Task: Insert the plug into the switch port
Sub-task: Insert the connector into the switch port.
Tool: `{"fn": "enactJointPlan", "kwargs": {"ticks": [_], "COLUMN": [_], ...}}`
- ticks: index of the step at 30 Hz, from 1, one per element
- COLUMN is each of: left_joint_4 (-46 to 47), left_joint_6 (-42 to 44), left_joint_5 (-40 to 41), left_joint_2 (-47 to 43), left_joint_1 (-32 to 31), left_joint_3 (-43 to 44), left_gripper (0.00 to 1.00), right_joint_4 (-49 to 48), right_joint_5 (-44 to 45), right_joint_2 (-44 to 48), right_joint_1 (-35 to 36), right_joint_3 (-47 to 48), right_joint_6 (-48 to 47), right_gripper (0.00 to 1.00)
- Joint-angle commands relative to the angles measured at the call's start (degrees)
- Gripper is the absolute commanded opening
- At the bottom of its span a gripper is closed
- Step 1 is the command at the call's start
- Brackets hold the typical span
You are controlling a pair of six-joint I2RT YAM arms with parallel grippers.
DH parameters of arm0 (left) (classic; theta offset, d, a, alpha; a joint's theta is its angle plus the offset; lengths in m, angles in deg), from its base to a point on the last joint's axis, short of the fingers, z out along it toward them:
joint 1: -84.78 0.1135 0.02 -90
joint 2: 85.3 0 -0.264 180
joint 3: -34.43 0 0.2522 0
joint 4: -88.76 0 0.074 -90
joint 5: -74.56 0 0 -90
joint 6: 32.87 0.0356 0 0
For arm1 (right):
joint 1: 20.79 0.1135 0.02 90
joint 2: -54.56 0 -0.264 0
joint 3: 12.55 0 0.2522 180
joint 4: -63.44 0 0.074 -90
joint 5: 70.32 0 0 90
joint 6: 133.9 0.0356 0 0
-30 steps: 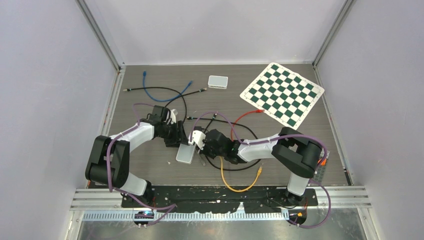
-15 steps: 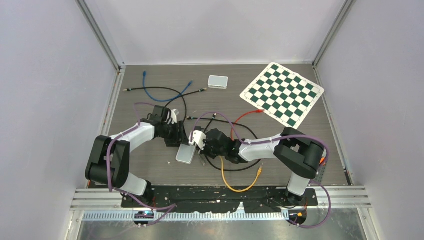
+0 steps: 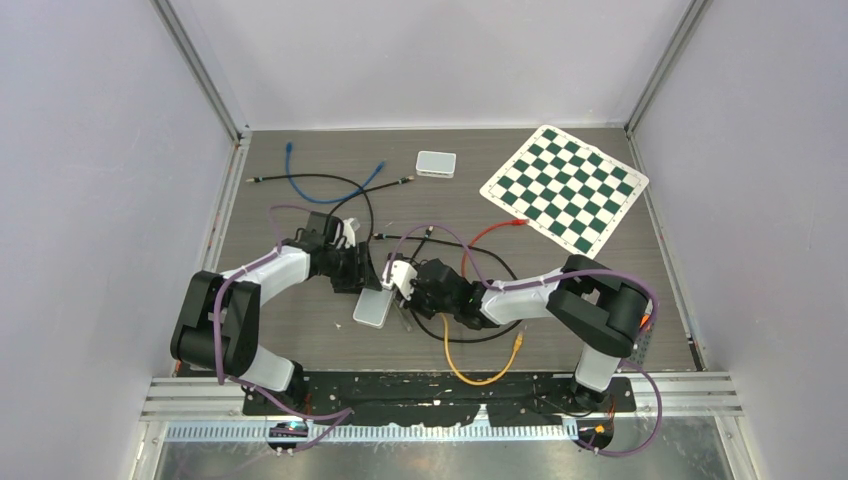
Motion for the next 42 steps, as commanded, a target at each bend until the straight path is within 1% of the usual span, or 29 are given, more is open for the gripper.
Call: {"fn": "enactJointPlan", "kwargs": {"ticks": [1, 5, 9, 15, 18, 21, 28, 31, 32, 36, 38, 42], "left_joint_4": [2.4, 2.6, 2.6, 1.8, 1.4, 1.5, 2.0, 2.3, 2.2, 1.0, 0.1, 0.3], "left_joint_6": [-1.6, -1.5, -1.4, -0.8, -0.6, -0.5, -0.8, -2.0, -2.3, -1.3, -0.6, -0.9], "left_joint_5": [-7.3, -7.1, -6.9, -5.6, -5.0, -4.5, -5.7, -6.0, -5.8, -3.8, -3.3, -3.6], "left_joint_2": [-0.1, 0.1, -0.2, -0.7, -0.5, -0.6, -0.6, -0.8, -1.0, -2.0, -1.7, -1.3], "left_joint_1": [-2.1, -2.2, -2.5, -2.9, -3.1, -3.4, -3.9, -3.9, -3.9, -3.9, -3.9, -4.0], "left_joint_3": [-1.6, -1.7, -1.7, -1.7, -1.8, -1.9, -2.0, -2.3, -2.4, -2.3, -2.0, -2.0], "left_gripper": [0.53, 0.53, 0.53, 0.53, 0.53, 0.53, 0.53, 0.53, 0.53, 0.53, 0.54, 0.54], "right_joint_4": [-11.9, -12.9, -10.0, -7.0, -4.0, -3.6, -6.6, -9.8, -11.2, -16.7, -16.2, -14.7], "right_joint_5": [-4.9, -7.6, -8.3, -6.3, -4.9, -4.7, -5.5, -6.5, -6.1, 0.5, 1.0, -2.4], "right_joint_2": [1.8, 2.3, 2.1, 2.9, 3.8, 4.5, 3.1, 2.4, 2.4, 4.5, 5.3, 4.5], "right_joint_1": [-0.3, -0.6, -0.7, -0.6, -0.6, -0.6, -0.6, -0.5, -0.4, -0.4, -0.4, -0.1], "right_joint_3": [-0.1, -0.7, 0.8, 2.8, 4.5, 4.6, 3.8, 2.7, 2.0, -1.7, -1.8, -1.8], "right_joint_6": [3.2, 4.2, 3.7, 4.4, 4.5, 3.8, 1.6, 2.3, 3.3, 6.0, 4.7, 1.0], "right_gripper": [0.05, 0.05, 0.05, 0.05, 0.05, 0.05, 0.05, 0.05, 0.05, 0.05, 0.05, 0.05]}}
